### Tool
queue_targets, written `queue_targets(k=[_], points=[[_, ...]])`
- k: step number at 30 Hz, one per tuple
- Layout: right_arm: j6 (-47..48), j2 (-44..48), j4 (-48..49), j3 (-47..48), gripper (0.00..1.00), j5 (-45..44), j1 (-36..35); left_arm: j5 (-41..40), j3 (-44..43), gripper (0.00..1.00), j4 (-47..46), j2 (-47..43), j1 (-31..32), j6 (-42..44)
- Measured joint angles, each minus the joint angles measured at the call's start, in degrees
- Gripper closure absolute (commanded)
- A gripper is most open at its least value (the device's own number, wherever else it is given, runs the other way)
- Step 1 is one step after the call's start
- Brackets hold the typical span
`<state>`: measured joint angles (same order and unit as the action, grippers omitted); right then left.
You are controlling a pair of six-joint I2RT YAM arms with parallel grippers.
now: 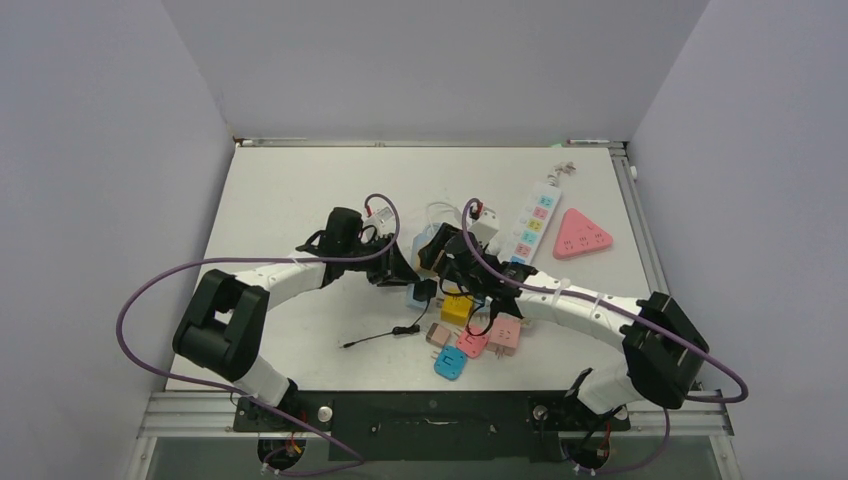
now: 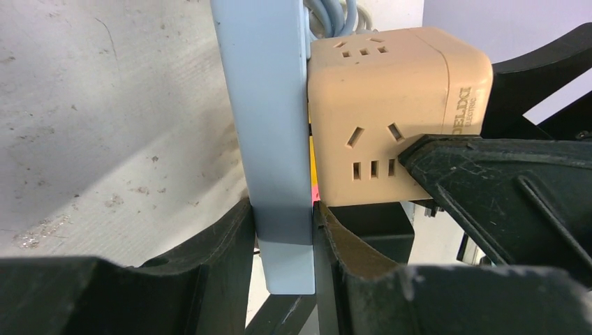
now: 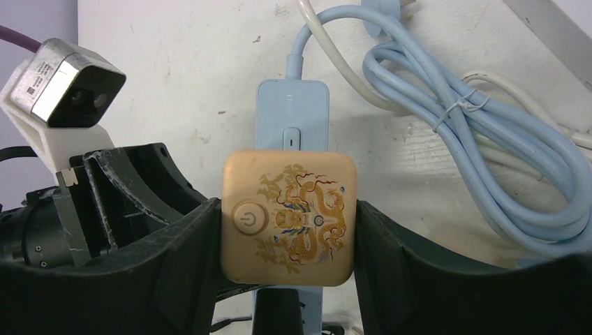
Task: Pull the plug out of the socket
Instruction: Remove the plug from the socket.
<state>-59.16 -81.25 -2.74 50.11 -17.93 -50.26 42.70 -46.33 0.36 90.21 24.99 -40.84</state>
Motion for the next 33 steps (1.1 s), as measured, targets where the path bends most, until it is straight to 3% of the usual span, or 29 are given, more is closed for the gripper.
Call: queue_targets(k=[22,33], points=[[0.3,-3.9,-3.3,4.5,0.95,5.1,3.3,-5.9,-1.9,1.0,2.3,-0.1,0.8,2.6],[-3.8,-1.7,2.4,-1.1,0.95,-10.1,-6.4,-0.4,-0.8,1.0,4.4,-0.1,-1.6,2.7]])
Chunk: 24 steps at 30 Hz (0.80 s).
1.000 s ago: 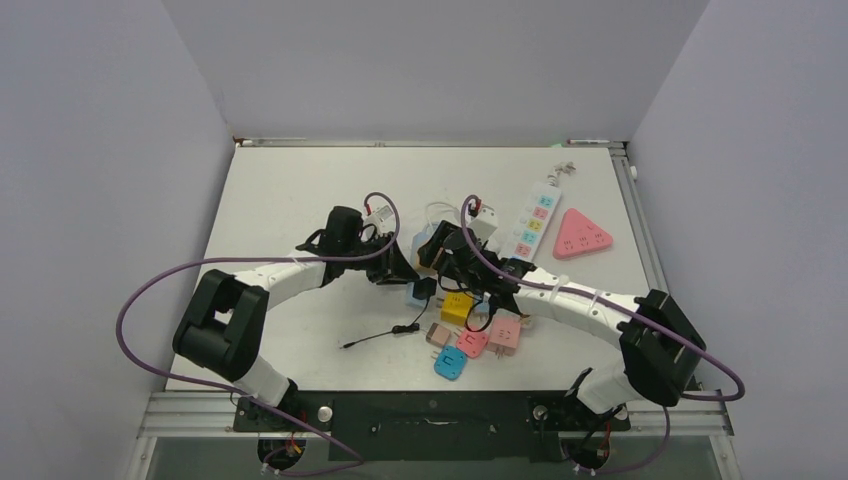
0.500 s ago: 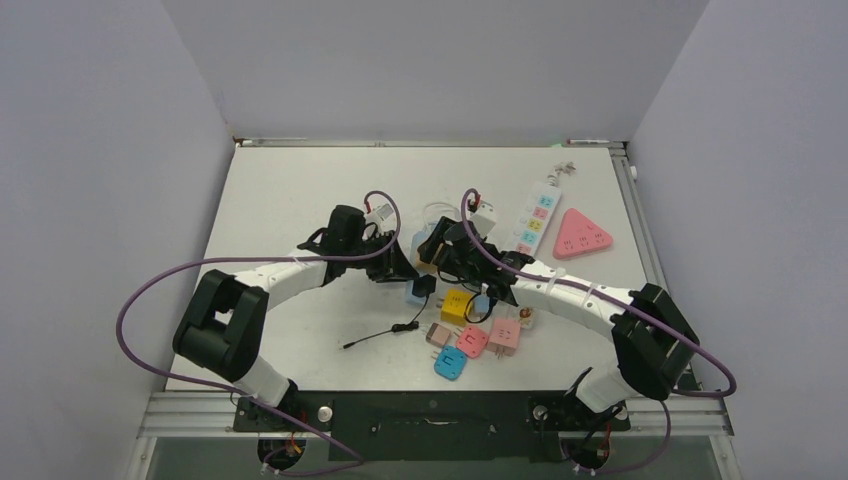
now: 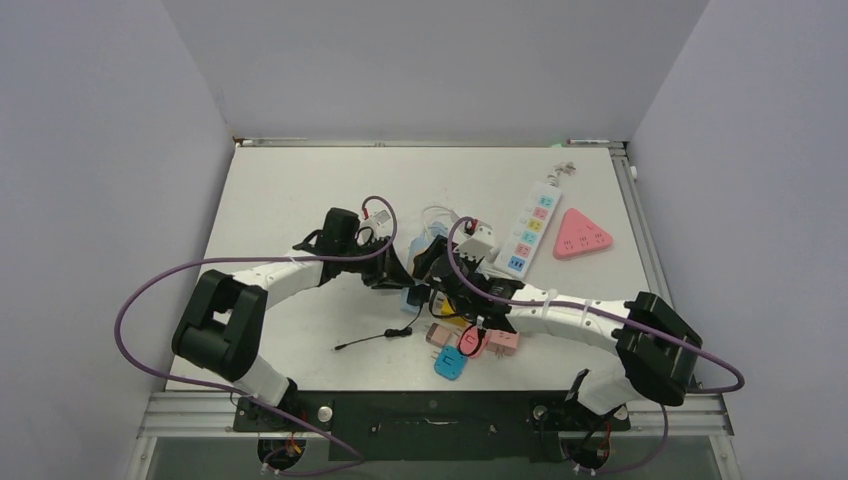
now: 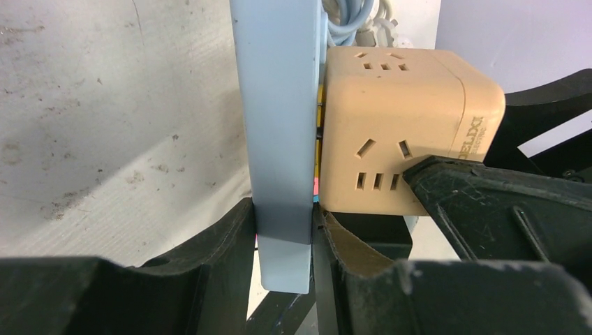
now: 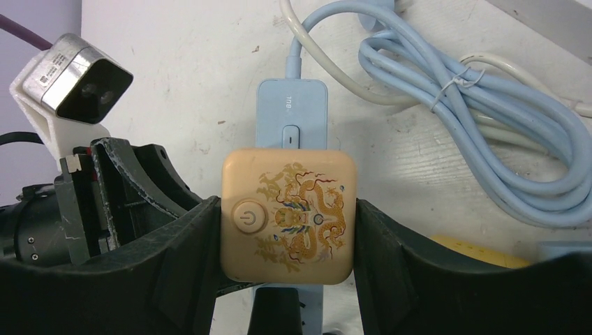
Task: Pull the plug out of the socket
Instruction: Remove the plug from the socket.
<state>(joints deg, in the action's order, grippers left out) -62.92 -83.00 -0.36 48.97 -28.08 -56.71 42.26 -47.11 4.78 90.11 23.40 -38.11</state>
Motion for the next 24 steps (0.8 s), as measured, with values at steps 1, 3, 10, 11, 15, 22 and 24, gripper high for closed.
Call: queue_targets(k=[1,3,10,11,15,22,24], points=[[-0.5,0.1,0.3,-0.4,0.95,-1.2,-0.7,0.3,0.1,1.0,0.2,0.0,-0.1,0.1],[-1.4,0.1,1.0,-1.1,0.95,-3.0,-1.8,0.9,0.4,1.0,0.5,0.0,-0.2,0.5],[-4.8,0.1,2.1,-2.5,0.95,-7.6,-4.7,2.2,0.9,1.0,1.6,-0.4,-0.7,1.4],[-5.0,0.1,2.1,-2.5,0.95,-8.0,-4.9,2.2,0.9,1.0,1.7,-0.5,-0.8,1.5],[-5.3,0.1,2.1,-2.5,0.95,-8.6,-5.2,2.4,0.9,1.0,1.9,-0.6,-0.9,1.8],[-4.2,0.1,1.2,-1.7,0.95,-4.9,-2.9,1.3,0.9,1.0,2.3,-1.2,-0.6,2.8],[-3.6,0.1,0.2,-0.8,0.95,-1.8,-1.0,-0.1,0.8,1.0,2.4,-1.7,-0.2,3.2]])
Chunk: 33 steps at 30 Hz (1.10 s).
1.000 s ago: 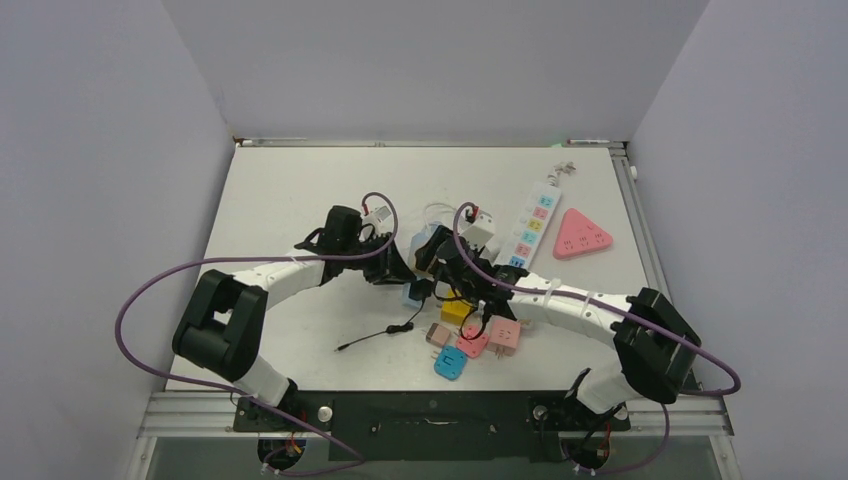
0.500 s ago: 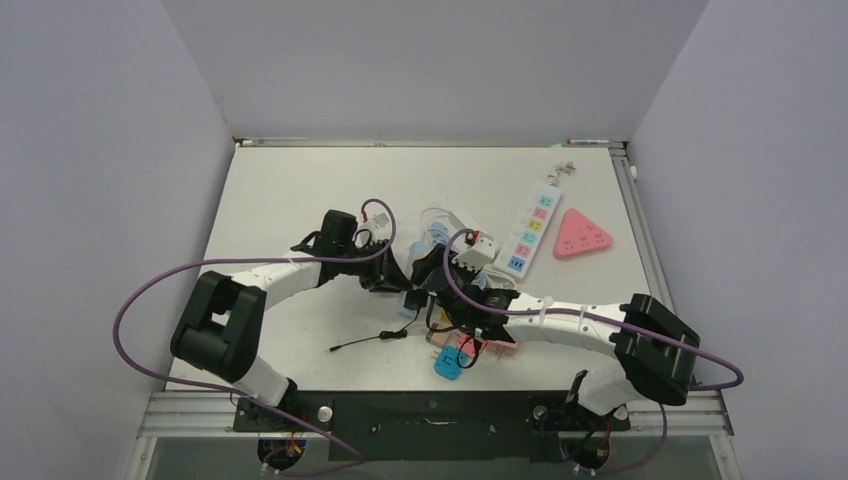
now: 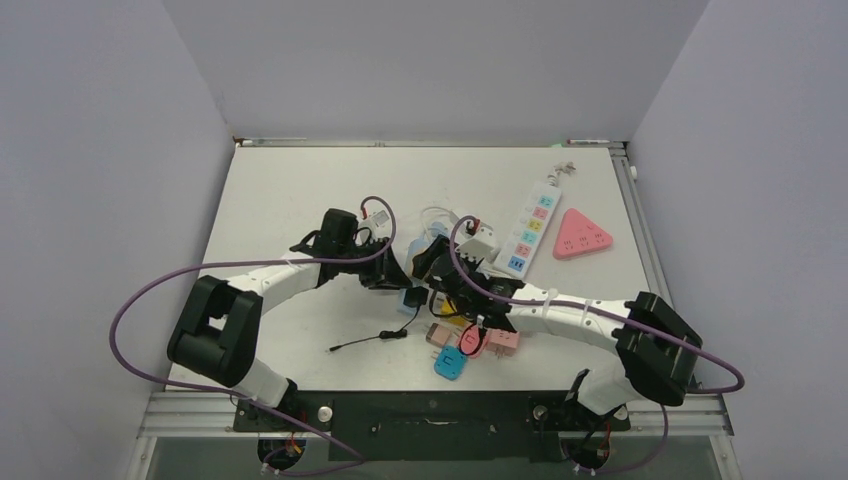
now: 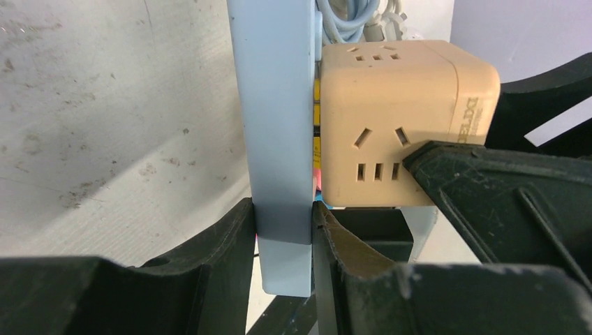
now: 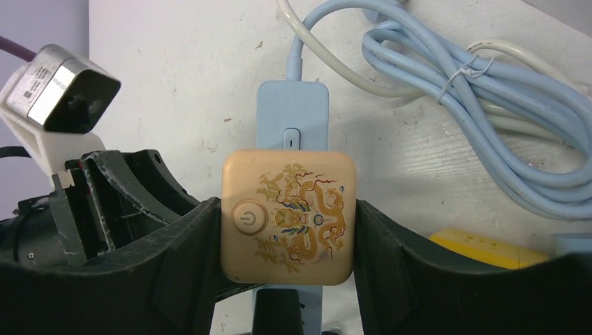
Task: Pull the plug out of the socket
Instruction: Remove the plug from the socket.
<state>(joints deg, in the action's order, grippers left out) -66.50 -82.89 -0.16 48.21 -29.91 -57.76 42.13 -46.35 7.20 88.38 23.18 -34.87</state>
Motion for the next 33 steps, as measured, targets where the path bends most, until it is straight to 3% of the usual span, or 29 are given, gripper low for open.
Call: queue_targets(k=[9,15,25,33], points=[[2.1,-0.5,-1.4,2.8,0.95,13.0,7.6,-6.4,-2.1,1.0,0.9,-1.7,1.4,1.6],[3.3,-1.3,-2.4,3.9,0.95,17.0,9.4,-8.6,-2.6,1.0,1.5,-1.8,1.9,2.5],[2.7,-1.3,-1.3,3.1,0.95,16.5,8.9,-8.9,-2.6,1.0,2.1,-1.9,1.7,2.4],[0.6,-0.6,0.9,1.1,0.95,7.9,3.6,-6.3,-2.5,1.0,3.2,-1.9,0.3,2.3]])
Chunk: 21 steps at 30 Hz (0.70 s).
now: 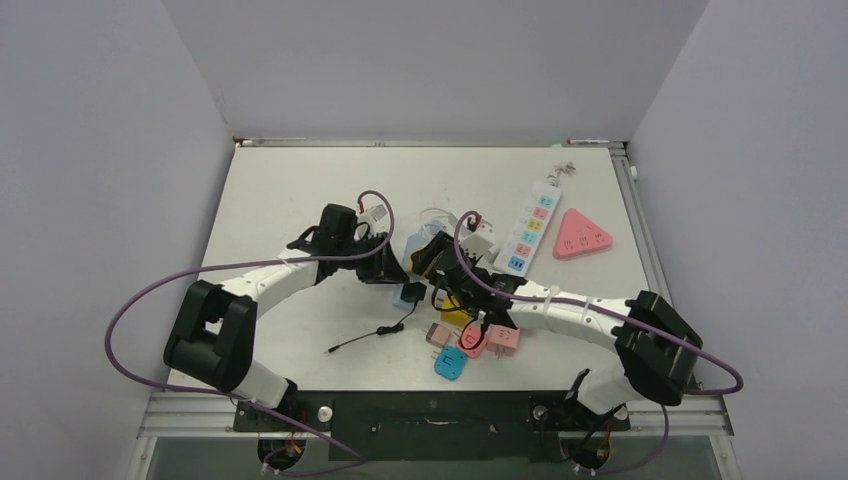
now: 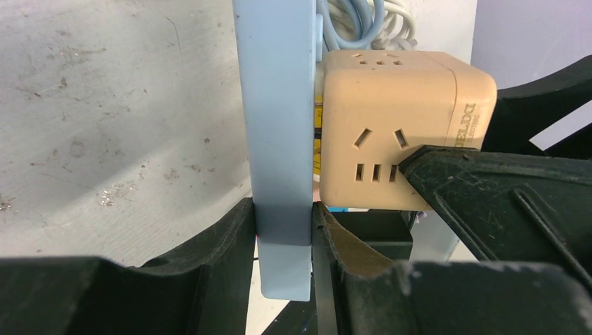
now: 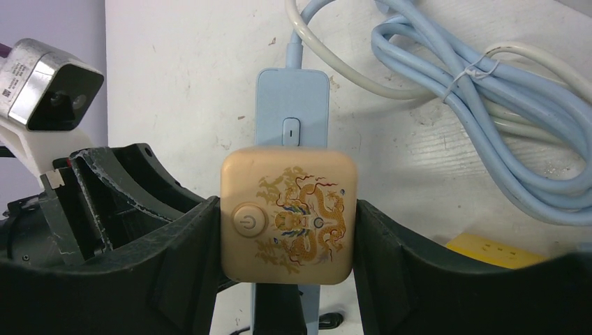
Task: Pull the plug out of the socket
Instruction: Remove the plug from the socket.
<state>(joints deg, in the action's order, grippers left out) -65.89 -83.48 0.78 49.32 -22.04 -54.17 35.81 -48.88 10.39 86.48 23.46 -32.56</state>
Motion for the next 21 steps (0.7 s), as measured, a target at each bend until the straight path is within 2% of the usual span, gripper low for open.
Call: queue_targets(k=[11,21], points=[[-4.7,0.9,2.4,-3.5,0.95,-11.6,-6.8,3.3,0.9,1.0,1.6,0.0,-0.4,0.2],[-5.7,0.9,2.0,-3.6,0.95,-14.6,-8.5,4.7,1.3,1.0,1.6,0.0,-0.7,0.3]])
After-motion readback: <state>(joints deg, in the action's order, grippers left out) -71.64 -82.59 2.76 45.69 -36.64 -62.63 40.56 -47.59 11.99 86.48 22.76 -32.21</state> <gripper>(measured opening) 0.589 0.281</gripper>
